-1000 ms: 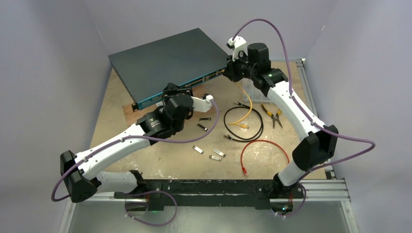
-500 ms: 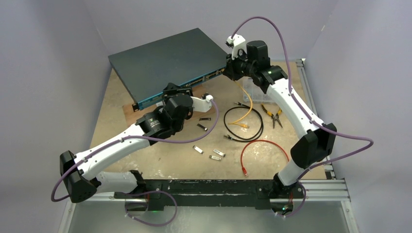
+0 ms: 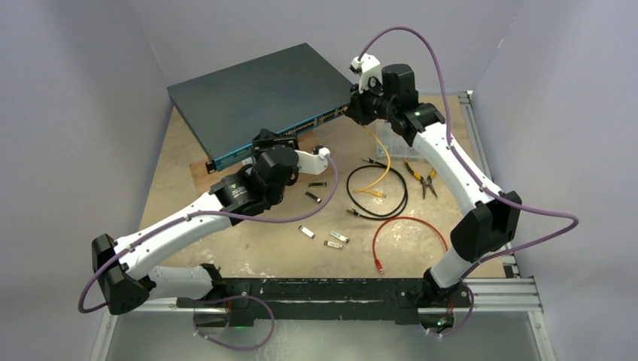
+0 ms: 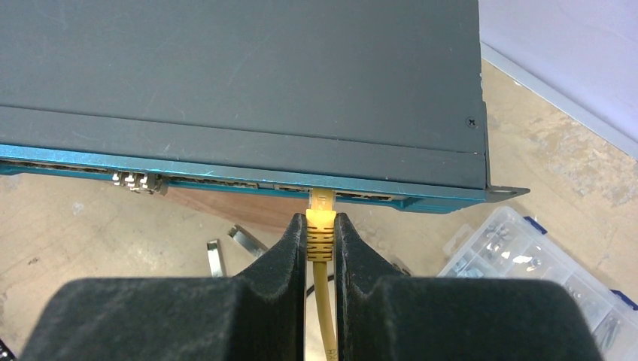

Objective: Insert the plug into the switch port
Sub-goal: Insert the connector into the switch port.

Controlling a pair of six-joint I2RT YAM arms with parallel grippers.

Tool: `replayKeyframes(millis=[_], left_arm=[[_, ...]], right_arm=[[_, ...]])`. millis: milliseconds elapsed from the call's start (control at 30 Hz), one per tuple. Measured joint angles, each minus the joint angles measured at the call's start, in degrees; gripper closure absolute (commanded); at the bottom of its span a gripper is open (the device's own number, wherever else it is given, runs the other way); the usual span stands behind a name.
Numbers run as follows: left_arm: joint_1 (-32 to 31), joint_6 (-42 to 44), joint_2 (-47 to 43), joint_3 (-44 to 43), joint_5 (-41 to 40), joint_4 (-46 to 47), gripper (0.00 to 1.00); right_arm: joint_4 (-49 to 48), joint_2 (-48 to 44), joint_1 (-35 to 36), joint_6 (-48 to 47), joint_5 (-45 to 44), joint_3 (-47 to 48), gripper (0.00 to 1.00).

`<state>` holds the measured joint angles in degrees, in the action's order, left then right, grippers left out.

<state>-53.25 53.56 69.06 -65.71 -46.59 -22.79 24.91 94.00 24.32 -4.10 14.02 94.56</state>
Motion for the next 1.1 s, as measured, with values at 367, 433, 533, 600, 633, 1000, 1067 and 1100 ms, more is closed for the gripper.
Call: replayKeyframes(millis=[367,433,533,600,633,1000,1067,1100], left_arm=[[-0.02,-0.02,-0.37,0.0,-0.11,-0.5,1.0],[-0.02,0.0,-0.37,0.0,-0.15,-0.59,1.0],[-0.02,-0.02,-0.37,0.0,-0.31,-0.68,1.0],[-0.02,-0.02,-0.37,0.0,-0.28,-0.68,1.0],[-0.02,-0.02,-0.37,0.0,-0.31,-0.79,1.0],[-0.02,0.0,-0.37,0.0,-0.5,-1.09,1.0],[-0.02,-0.02,-0.37,0.0,-0.52,-1.11,1.0],[-0.02,0.0,-0.37,0.0,-0.52,-1.11,1.0]], right_arm=[[-2.01,-0.76,0.92,0.74,-0.02,-0.5,0.52],[-2.34,-1.27,1.16,0.85,-0.02,-1.2,0.49],[-2.21,-1.64,1.31,0.96,-0.11,-1.33,0.45],[-2.23,-2.12,1.31,1.07,-0.31,-1.64,0.43],[-2.69,-2.67,1.33,1.05,-0.9,-2.03,0.43],[-5.66,-9.66,1.31,0.9,-5.55,-3.39,0.51],[-5.6,-9.64,1.29,0.9,-5.53,-4.63,0.52],[-5.49,-9.64,1.29,0.9,-5.53,-5.51,0.52]])
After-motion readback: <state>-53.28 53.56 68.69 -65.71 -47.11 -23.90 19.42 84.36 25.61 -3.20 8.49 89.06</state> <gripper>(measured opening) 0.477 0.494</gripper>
